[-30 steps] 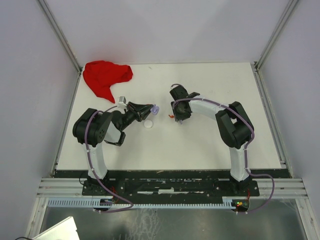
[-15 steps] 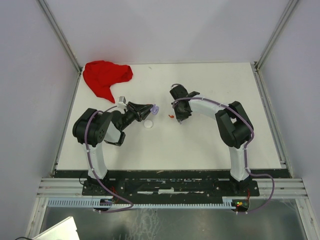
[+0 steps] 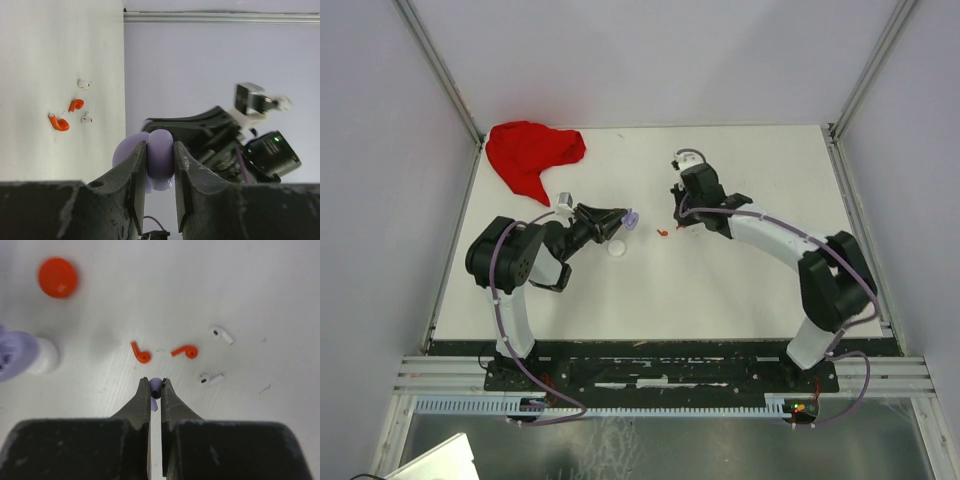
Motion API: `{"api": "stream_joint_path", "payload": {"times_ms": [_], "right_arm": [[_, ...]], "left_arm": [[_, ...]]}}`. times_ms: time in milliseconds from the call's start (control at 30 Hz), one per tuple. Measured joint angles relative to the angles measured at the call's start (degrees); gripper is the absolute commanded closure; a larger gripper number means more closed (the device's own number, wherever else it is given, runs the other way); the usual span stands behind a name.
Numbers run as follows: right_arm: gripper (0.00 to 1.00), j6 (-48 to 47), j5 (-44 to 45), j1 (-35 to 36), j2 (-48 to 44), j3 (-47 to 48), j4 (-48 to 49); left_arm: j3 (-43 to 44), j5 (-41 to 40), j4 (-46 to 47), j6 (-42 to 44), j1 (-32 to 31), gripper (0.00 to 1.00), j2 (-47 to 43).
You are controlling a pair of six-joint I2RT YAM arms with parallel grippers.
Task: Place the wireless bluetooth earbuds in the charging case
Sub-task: Pick up the earbud from the center of the board, then place the earbud in the charging case.
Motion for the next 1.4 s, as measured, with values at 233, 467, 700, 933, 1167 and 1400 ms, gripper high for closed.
{"api": "stream_joint_path", "payload": {"times_ms": [233, 467, 700, 933, 1167, 1400], "right_arm": [[0.99, -2.4, -4.8, 0.0, -17.5, -15.3, 26.3], [0.99, -3.6, -10.8, 0.0, -18.6, -29.1, 51.0], [0.99, -5.2, -16.5, 0.0, -15.1, -34.3, 74.3], [0.99, -6.5, -19.9, 0.0, -10.9, -36.1, 87.4], [0.99, -6.9, -21.8, 0.0, -8.8, -36.1, 91.9], [0.99, -7.0, -22.6, 0.0, -7.5, -36.5, 92.9]], "left_arm": [[1.9, 0.2, 0.0, -1.2, -2.1, 0.97, 0.0], [4.2, 1.2, 0.0, -3.2, -3.8, 0.97, 0.0], [5.2, 2.1, 0.0, -3.4, -4.7, 0.97, 0.0], [6.3, 3.4, 0.0, -5.5, -5.1, 0.97, 0.0], [8.1, 4.9, 0.0, -7.3, -5.6, 0.97, 0.0], [8.5, 5.1, 0.0, -7.7, -5.7, 0.97, 0.0]]}}
